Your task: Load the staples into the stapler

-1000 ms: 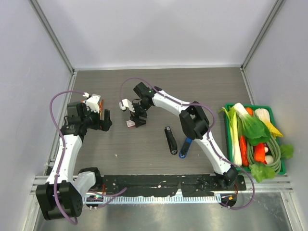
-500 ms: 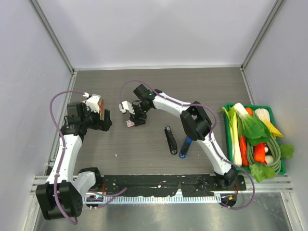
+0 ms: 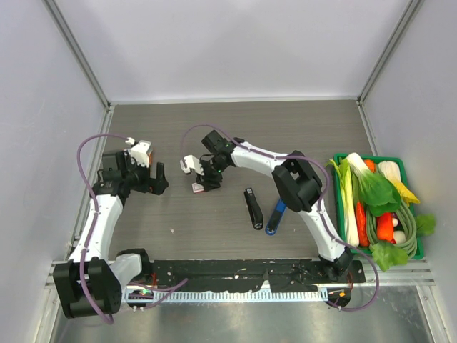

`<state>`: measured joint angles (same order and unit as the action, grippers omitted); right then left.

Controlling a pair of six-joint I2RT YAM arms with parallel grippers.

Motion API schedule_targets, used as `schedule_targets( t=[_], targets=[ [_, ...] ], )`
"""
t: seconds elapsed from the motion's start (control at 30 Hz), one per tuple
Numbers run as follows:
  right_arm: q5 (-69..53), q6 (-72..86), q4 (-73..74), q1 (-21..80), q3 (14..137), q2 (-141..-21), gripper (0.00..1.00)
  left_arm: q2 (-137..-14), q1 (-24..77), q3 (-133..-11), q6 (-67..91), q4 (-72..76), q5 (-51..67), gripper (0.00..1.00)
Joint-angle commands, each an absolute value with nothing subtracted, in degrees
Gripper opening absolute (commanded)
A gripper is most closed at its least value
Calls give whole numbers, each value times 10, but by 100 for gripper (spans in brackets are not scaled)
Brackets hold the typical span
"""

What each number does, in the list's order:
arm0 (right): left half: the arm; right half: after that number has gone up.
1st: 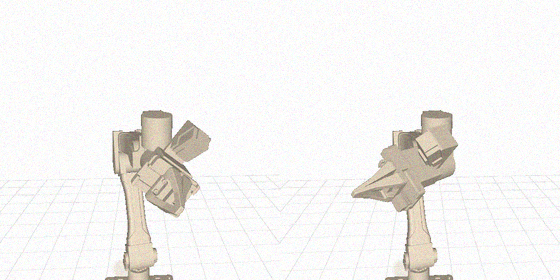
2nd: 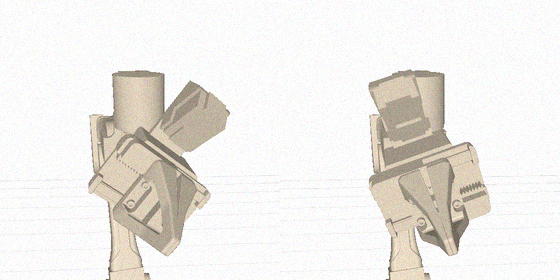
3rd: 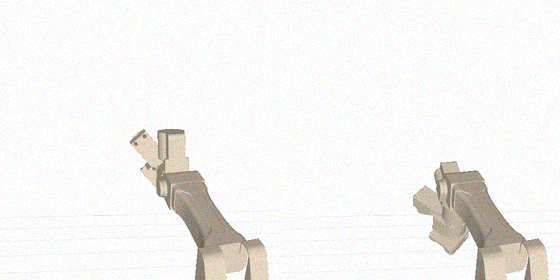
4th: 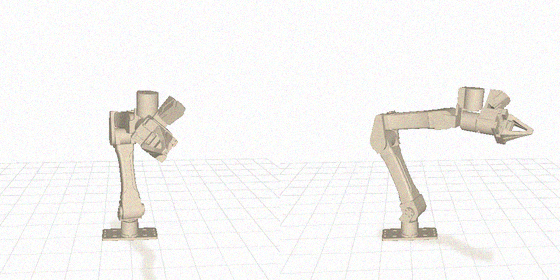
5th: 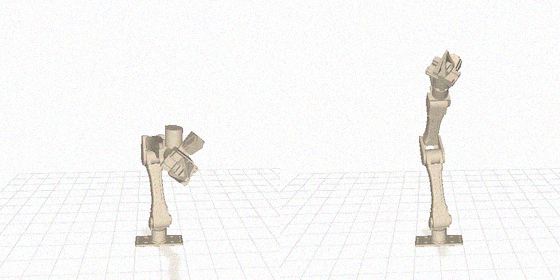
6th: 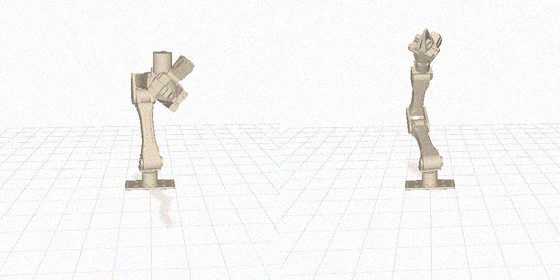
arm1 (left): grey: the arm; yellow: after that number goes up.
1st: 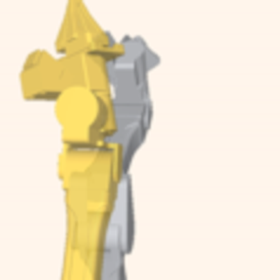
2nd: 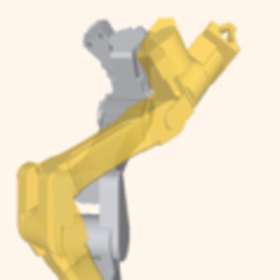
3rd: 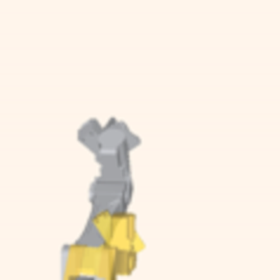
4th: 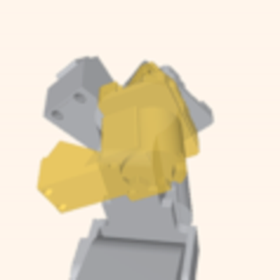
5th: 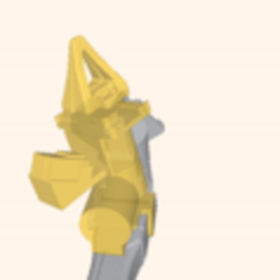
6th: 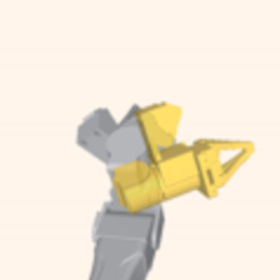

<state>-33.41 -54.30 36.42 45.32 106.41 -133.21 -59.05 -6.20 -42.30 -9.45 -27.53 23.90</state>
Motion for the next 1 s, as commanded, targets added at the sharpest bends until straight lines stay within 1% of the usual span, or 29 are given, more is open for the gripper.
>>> schedule_targets(
  t=[0.0,0.13,0.17,0.2,0.3,0.33,0.43,0.53,0.73,0.8,0.83,0.9,0.97],
  targets=[
    [-316,-491,349,448,1009,-1272,43,-621,-66,-454,-70,-226,283,100],
    [-303,-423,288,446,942,-1216,44,-672,-65,-474,-16,-177,354,100],
    [-296,-409,254,446,910,-1202,44,-688,-64,-481,-4,-170,368,100],
    [-284,-397,239,446,895,-1182,44,-720,-62,-496,16,-162,398,100],
    [-251,-346,179,445,848,-1152,44,-779,-53,-531,75,-135,437,100],
    [-241,-334,165,445,831,-1148,44,-824,-44,-540,96,-133,461,100],
    [-218,-302,120,444,807,-1133,44,-906,-32,-577,126,-132,511,100],
    [-209,-266,91,435,802,-1130,44,-971,-19,-600,149,-113,538,99],
    [-206,-220,65,416,809,-1128,44,-1015,-5,-602,224,-33,578,97],
    [-215,-205,62,401,816,-1126,44,-1022,25,-597,241,-18,582,94],
    [-220,-197,62,396,816,-1125,44,-1024,31,-595,243,-15,583,94],
    [-228,-197,58,388,813,-1119,44,-1031,41,-588,250,-7,585,89],
    [-237,-200,54,385,803,-1114,44,-1037,43,-586,259,-3,589,89]
  ],
)
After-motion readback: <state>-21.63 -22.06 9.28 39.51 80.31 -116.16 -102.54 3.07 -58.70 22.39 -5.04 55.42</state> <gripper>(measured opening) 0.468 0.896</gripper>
